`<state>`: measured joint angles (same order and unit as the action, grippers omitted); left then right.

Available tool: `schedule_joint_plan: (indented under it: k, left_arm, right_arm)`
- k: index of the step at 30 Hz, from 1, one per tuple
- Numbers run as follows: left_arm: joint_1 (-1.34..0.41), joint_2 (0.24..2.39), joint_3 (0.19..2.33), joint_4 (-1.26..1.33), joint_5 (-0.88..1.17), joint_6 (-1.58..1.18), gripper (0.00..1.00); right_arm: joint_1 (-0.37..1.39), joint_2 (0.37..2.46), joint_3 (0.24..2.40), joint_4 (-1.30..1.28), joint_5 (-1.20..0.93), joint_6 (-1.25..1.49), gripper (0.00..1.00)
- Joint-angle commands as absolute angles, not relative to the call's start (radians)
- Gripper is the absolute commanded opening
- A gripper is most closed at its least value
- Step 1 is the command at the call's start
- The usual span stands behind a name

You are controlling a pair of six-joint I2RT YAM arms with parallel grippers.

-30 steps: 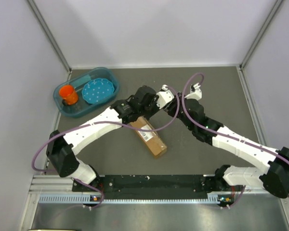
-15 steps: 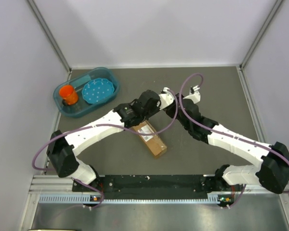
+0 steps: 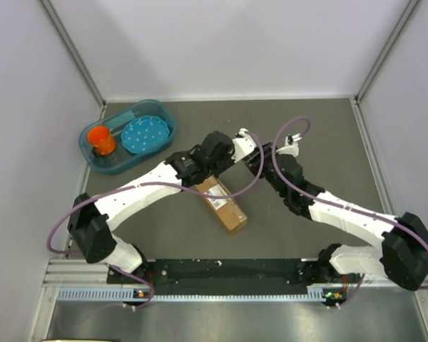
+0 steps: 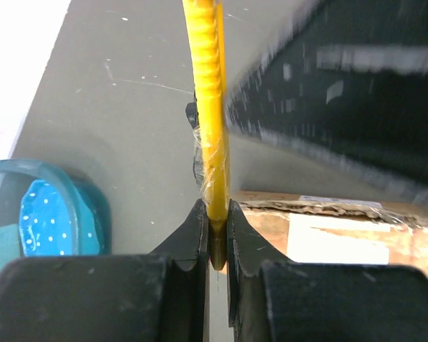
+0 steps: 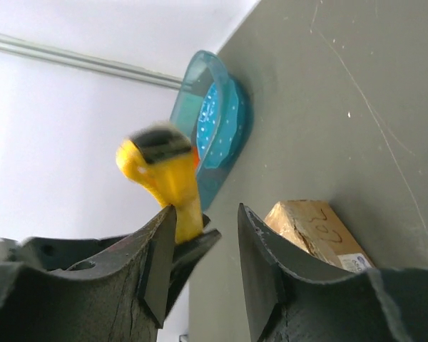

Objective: Unpack the express box
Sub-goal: Cut the express box at the center of the board.

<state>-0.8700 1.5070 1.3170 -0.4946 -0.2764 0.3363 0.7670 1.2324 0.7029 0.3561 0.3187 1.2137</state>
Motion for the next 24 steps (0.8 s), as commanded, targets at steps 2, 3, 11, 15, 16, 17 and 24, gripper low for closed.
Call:
schedule_joint_plan:
  k: [2, 3, 11, 15, 16, 17, 24]
  left_arm:
    - [-0.876, 1.427, 1.256, -0.454, -0.238, 0.409, 0.00]
    - [-0.876, 1.416, 1.226, -0.445, -0.291, 0.487, 0.00]
    - [-0.873, 1.263, 1.126, -0.370, -0.382, 0.845, 0.00]
    - [-0.874, 1.272, 1.149, -0.319, -0.382, 0.882, 0.00]
    - [-0.877, 1.275, 1.152, -0.318, -0.377, 0.881, 0.00]
    - [-0.877, 1.281, 1.155, -0.318, -0.373, 0.877, 0.00]
    - [-0.914, 1.321, 1.135, -0.316, -0.393, 0.870, 0.00]
  right_arm:
    - [0.668, 1.041, 0.695, 0.263, 0.220, 1.213, 0.43]
    - [0.645, 1.023, 0.693, 0.217, 0.189, 1.221, 0.46]
    - [0.440, 1.139, 0.779, 0.163, -0.385, 1.371, 0.47]
    - [0.440, 1.236, 0.825, 0.205, -0.546, 1.404, 0.46]
    - [0.440, 1.236, 0.830, 0.204, -0.551, 1.404, 0.46]
    - [0.439, 1.235, 0.839, 0.203, -0.552, 1.402, 0.46]
    - [0.431, 1.213, 0.812, 0.314, -0.520, 1.476, 0.46]
